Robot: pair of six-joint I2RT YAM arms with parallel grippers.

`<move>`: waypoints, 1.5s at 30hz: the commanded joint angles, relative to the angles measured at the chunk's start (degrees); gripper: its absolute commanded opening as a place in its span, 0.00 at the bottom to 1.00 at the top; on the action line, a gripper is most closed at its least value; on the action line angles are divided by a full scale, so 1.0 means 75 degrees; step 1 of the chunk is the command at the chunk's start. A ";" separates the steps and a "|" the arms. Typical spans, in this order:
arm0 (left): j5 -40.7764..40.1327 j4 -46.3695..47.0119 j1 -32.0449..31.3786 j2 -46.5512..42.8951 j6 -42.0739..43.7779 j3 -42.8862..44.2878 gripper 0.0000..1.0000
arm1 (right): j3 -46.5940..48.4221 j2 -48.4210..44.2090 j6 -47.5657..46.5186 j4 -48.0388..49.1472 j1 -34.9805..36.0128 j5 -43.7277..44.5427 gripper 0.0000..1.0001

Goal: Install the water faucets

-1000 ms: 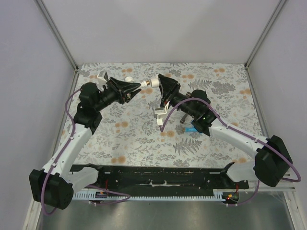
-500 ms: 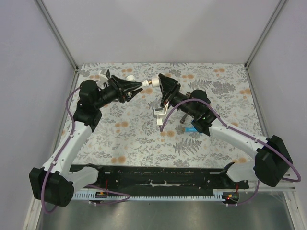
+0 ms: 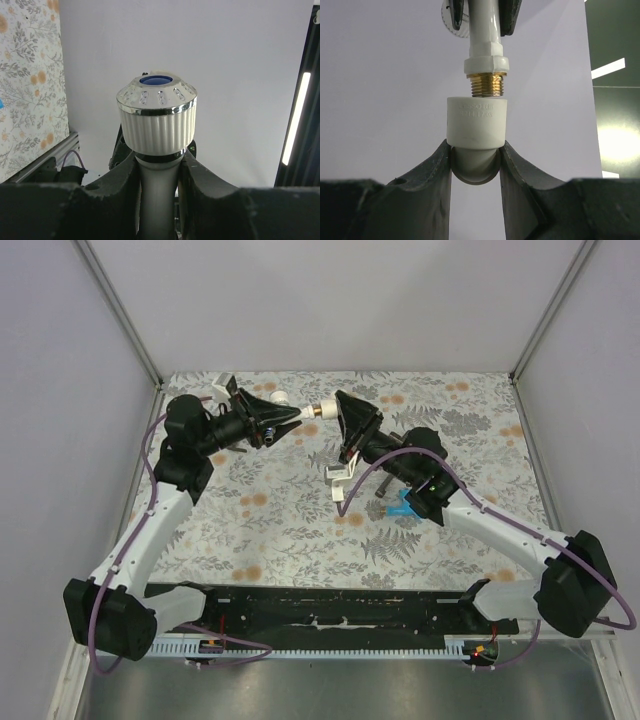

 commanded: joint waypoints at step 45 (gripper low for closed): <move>-0.0426 -0.0024 -0.0501 -0.0093 0.0806 0.0246 0.02 | 0.0783 -0.0927 0.1287 -0.2561 0.0368 -0.0436 0.00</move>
